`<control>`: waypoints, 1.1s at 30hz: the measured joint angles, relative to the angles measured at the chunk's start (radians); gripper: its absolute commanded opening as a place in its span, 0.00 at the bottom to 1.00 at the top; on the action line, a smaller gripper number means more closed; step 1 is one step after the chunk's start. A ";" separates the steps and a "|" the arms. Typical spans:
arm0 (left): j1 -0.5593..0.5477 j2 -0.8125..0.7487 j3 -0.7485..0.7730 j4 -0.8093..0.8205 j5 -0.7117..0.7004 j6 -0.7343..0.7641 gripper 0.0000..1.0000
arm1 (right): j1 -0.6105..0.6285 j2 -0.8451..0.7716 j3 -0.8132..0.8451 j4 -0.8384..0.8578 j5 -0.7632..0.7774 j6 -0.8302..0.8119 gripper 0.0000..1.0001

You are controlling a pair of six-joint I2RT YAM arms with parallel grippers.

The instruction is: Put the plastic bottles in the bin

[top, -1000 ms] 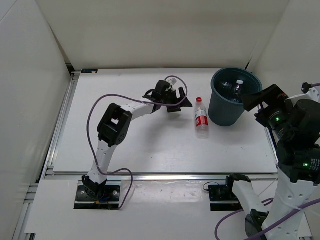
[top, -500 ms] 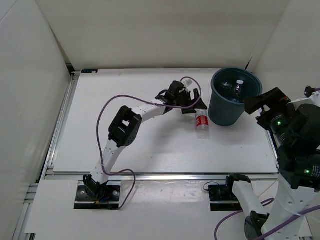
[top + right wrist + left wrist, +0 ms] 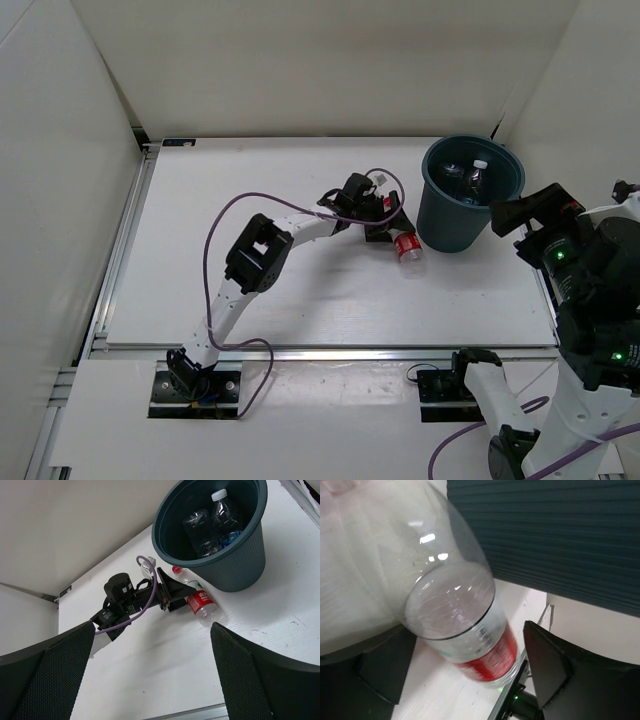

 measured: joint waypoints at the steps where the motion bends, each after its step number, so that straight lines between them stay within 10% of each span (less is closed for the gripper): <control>1: -0.002 0.006 0.007 0.000 0.008 -0.006 0.85 | 0.000 -0.002 0.000 -0.001 0.001 0.000 1.00; 7: -0.014 -0.036 -0.118 0.045 0.068 -0.027 0.54 | 0.000 -0.009 -0.003 -0.005 0.012 -0.001 1.00; 18: 0.078 -0.447 -0.493 -0.072 -0.114 0.150 0.43 | 0.000 -0.016 -0.085 0.002 0.023 0.022 1.00; 21: 0.103 -0.517 -0.375 -0.110 -0.206 0.220 0.43 | 0.000 -0.021 -0.096 0.005 0.023 0.028 1.00; 29: 0.064 -0.250 0.605 -0.048 -0.219 0.286 0.44 | 0.000 -0.019 -0.066 -0.001 0.030 0.032 1.00; 33: 0.026 -0.172 0.669 -0.002 -0.220 0.272 0.50 | 0.000 0.005 0.048 -0.001 0.030 0.024 1.00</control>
